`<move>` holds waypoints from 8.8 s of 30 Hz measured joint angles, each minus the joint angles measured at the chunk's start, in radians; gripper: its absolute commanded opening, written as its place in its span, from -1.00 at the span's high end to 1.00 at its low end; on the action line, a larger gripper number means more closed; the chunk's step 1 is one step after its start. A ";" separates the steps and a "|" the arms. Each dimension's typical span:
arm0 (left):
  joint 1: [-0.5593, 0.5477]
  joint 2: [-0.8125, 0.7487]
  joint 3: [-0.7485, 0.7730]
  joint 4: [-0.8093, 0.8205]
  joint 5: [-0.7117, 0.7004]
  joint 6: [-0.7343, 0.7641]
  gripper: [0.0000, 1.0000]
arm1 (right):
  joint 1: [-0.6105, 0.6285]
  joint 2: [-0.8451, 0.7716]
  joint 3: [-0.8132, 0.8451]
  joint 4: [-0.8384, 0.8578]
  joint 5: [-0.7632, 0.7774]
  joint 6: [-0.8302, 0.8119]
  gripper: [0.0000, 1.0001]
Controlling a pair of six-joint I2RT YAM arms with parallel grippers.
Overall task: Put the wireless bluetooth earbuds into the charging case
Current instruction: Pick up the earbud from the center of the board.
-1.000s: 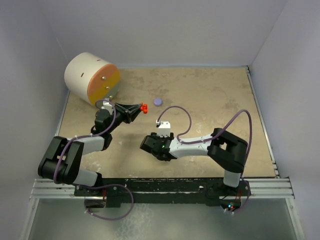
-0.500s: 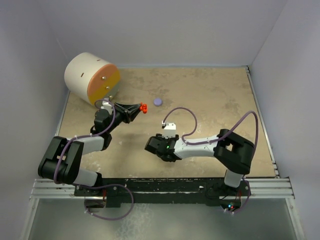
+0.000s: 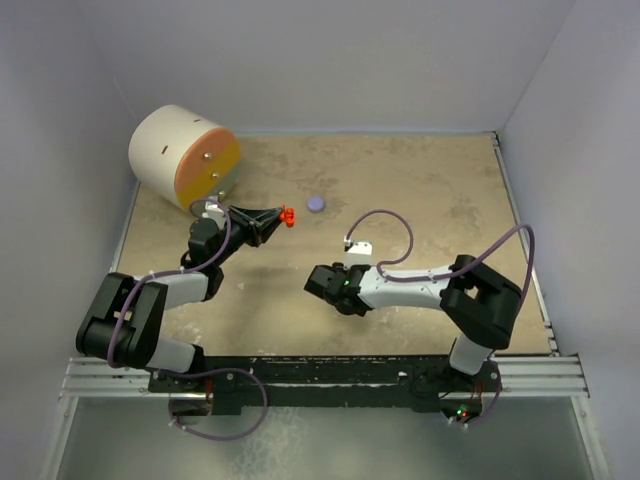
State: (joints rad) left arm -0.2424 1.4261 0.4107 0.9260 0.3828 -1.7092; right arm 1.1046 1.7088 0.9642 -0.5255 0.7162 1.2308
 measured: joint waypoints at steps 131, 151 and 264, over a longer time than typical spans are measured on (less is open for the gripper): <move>0.013 0.002 0.000 0.038 0.042 0.001 1.00 | -0.169 -0.073 -0.159 0.533 -0.206 -0.023 -0.54; 0.013 0.010 0.000 0.058 0.057 0.000 1.00 | -0.144 0.046 0.006 0.319 -0.169 -0.140 -0.29; -0.092 -0.014 -0.001 0.034 0.046 0.023 1.00 | -0.197 -0.467 -0.009 0.560 -0.130 -0.470 1.00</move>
State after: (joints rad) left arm -0.3347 1.4117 0.4099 0.9596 0.4290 -1.6859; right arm 0.9077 1.2419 0.9550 0.0341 0.5858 0.7605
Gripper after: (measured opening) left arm 0.200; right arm 0.208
